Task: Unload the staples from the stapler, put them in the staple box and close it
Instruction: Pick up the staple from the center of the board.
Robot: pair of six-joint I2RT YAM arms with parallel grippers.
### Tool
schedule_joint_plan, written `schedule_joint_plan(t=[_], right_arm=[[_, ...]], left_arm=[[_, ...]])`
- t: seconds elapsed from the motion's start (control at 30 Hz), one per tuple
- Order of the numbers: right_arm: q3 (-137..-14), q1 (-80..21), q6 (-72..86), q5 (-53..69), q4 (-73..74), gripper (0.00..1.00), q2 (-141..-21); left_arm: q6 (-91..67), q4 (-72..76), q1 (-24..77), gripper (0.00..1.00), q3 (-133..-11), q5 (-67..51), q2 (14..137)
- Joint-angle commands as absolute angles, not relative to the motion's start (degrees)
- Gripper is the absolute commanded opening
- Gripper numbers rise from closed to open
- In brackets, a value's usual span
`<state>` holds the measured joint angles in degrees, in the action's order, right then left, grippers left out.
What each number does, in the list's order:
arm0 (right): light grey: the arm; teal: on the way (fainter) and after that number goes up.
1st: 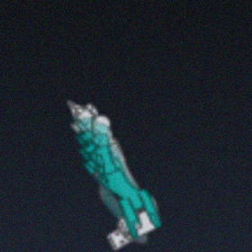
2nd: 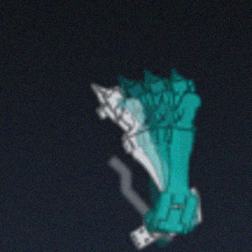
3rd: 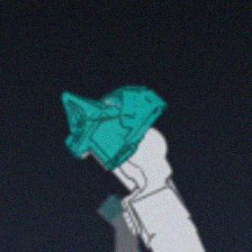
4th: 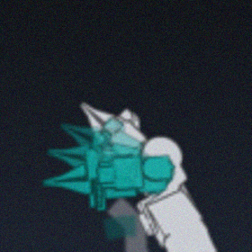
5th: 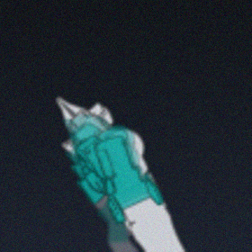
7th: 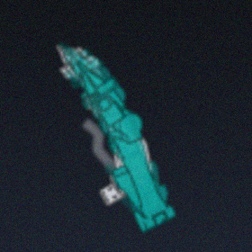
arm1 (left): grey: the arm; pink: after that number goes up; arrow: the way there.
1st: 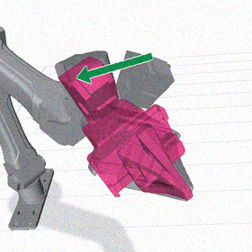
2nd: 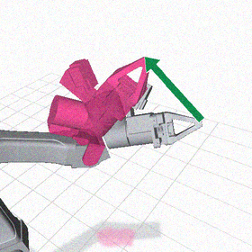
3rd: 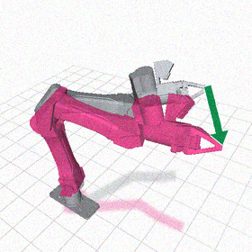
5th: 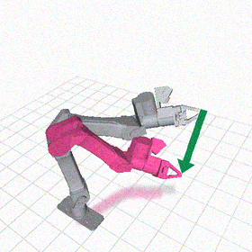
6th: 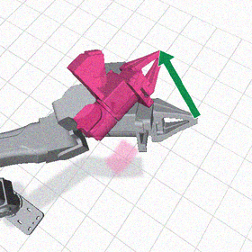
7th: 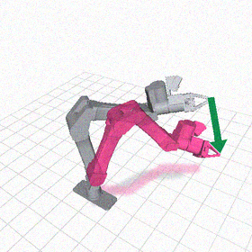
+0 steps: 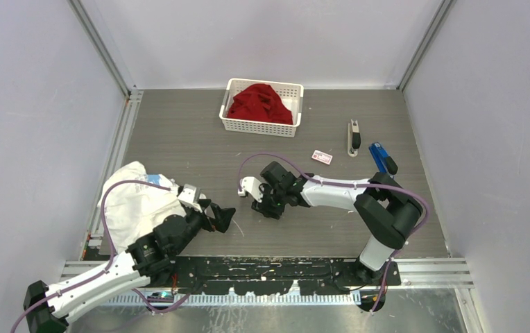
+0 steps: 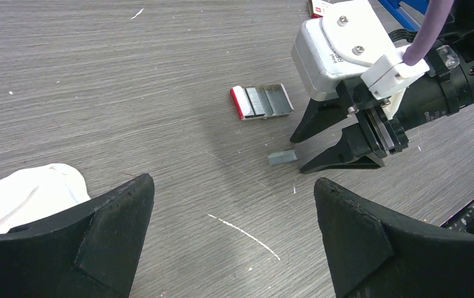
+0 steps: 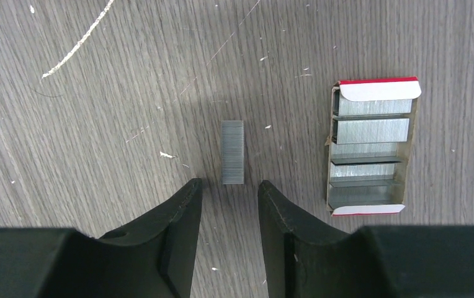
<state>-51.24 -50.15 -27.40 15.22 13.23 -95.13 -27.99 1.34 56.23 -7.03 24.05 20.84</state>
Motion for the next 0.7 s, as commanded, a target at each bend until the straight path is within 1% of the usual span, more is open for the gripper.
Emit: schedule_joint_plan(t=[0.0,0.67], right_arm=[[-53.71,-50.45,-26.77,14.85,11.14,0.43,-95.51],[-54.39,-50.44,-26.37,15.33,11.67,0.33,-96.9]], left_arm=[[-27.62,3.25,56.12,0.99,-8.26,25.13,20.92],[-27.69,3.34,56.08,0.99,-8.17,24.7,20.74]])
